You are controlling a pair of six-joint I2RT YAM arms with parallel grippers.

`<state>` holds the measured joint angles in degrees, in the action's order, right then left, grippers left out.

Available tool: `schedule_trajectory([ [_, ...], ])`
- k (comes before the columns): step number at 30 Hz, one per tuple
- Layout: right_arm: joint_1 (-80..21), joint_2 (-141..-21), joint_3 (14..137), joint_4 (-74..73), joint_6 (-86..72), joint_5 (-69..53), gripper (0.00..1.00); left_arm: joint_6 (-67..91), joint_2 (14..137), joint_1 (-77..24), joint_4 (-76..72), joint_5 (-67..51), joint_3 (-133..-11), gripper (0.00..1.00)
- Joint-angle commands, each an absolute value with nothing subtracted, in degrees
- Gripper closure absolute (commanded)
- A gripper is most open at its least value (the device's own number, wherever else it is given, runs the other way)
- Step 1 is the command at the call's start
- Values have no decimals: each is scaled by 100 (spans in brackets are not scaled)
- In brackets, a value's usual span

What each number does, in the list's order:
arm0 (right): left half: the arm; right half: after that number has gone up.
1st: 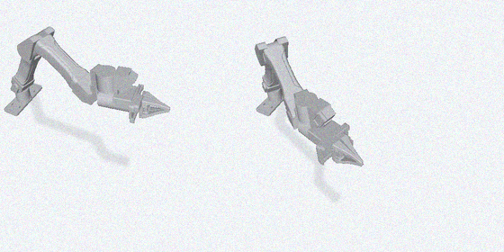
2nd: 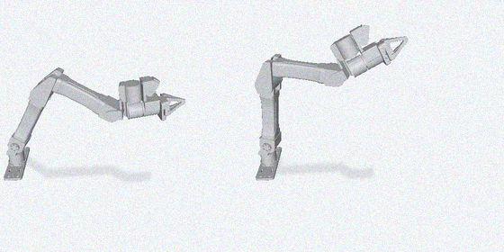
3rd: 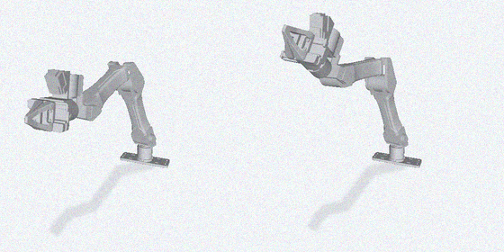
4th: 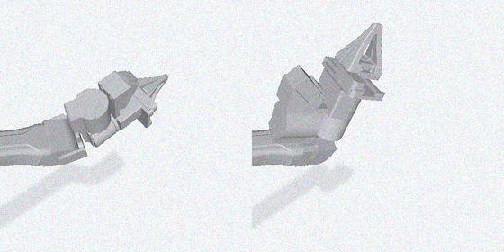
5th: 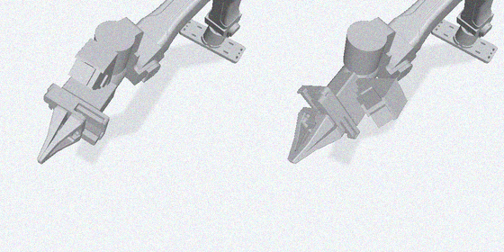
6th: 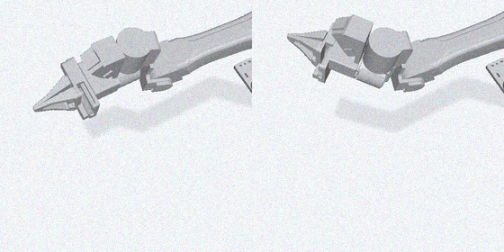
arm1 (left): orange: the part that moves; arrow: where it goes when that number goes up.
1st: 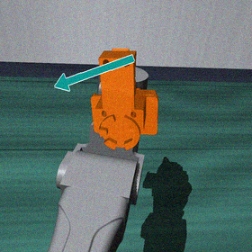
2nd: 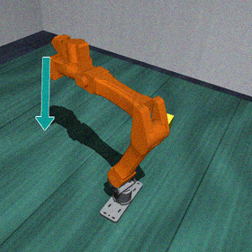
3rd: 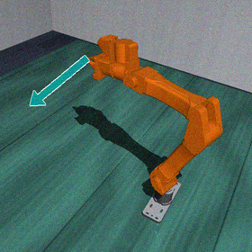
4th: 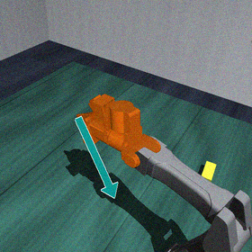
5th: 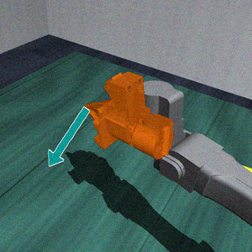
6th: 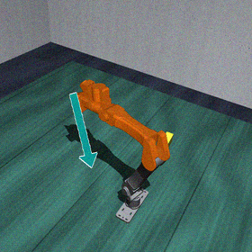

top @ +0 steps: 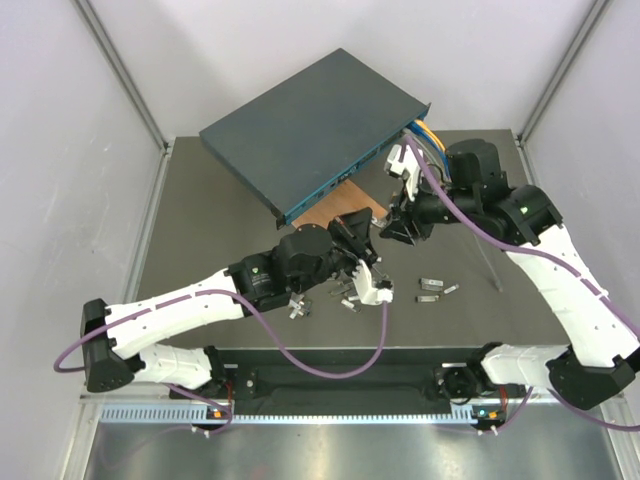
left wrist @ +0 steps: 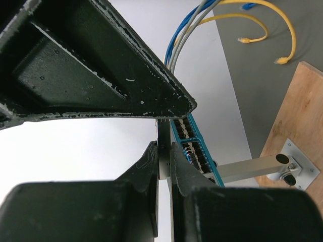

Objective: Insert the plug into the switch port

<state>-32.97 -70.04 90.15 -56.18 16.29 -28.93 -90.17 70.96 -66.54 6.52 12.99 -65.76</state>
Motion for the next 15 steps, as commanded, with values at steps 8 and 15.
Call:
schedule_trajectory([
  [8, -3542, -7031, 9123, -5282, 1643, -2716, 70, -9009, 6917, -6706, 316, 1336, -6627, 100],
  [15, -3551, -7014, 9114, -5256, 1670, -2610, 100, -8947, 6926, -6706, 316, 1275, -6636, 99],
])
